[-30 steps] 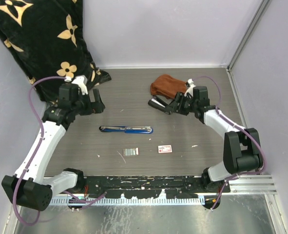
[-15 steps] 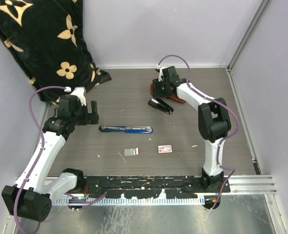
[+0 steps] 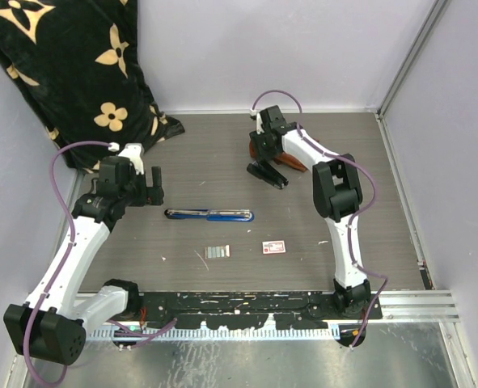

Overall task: Load the staples into the stapler
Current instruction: Open the stapler at the center of the board.

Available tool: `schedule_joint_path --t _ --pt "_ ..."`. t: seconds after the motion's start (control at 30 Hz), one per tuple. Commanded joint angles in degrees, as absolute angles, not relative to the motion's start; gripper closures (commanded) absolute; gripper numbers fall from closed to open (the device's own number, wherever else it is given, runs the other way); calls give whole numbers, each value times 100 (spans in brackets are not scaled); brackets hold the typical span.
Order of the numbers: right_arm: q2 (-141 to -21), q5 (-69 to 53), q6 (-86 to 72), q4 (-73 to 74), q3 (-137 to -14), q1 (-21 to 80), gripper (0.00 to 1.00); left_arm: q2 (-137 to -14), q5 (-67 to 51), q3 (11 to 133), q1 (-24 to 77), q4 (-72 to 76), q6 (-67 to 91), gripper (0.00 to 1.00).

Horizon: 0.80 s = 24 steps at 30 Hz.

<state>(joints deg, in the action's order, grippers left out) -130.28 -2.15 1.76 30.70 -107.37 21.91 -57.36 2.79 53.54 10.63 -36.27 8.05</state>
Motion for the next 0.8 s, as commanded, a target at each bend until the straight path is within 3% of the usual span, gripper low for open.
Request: schedule_joint_path --t 0.0,0.23,0.37,0.47,0.6,0.77 --pt "-13180 -141 299 3098 -11211 2244 55 -5725 275 5450 1051 -3349 730 2" --pt "-13458 -101 327 3131 -11418 2270 77 -5740 271 5445 1054 -3332 724 2" --pt "-13313 -10 206 3115 -11405 2277 99 -5764 180 5445 1054 -3311 721 2" --pt "-12918 -62 -111 2965 -11152 2284 99 -5792 -199 5465 1054 -3243 765 1" --pt "-11972 -126 -739 2342 -10208 2286 99 -5847 -732 5490 1237 -2998 1210 8" --pt "-10615 -215 -1422 1729 -8920 2285 99 -6186 -868 5460 2340 -2211 2010 9"
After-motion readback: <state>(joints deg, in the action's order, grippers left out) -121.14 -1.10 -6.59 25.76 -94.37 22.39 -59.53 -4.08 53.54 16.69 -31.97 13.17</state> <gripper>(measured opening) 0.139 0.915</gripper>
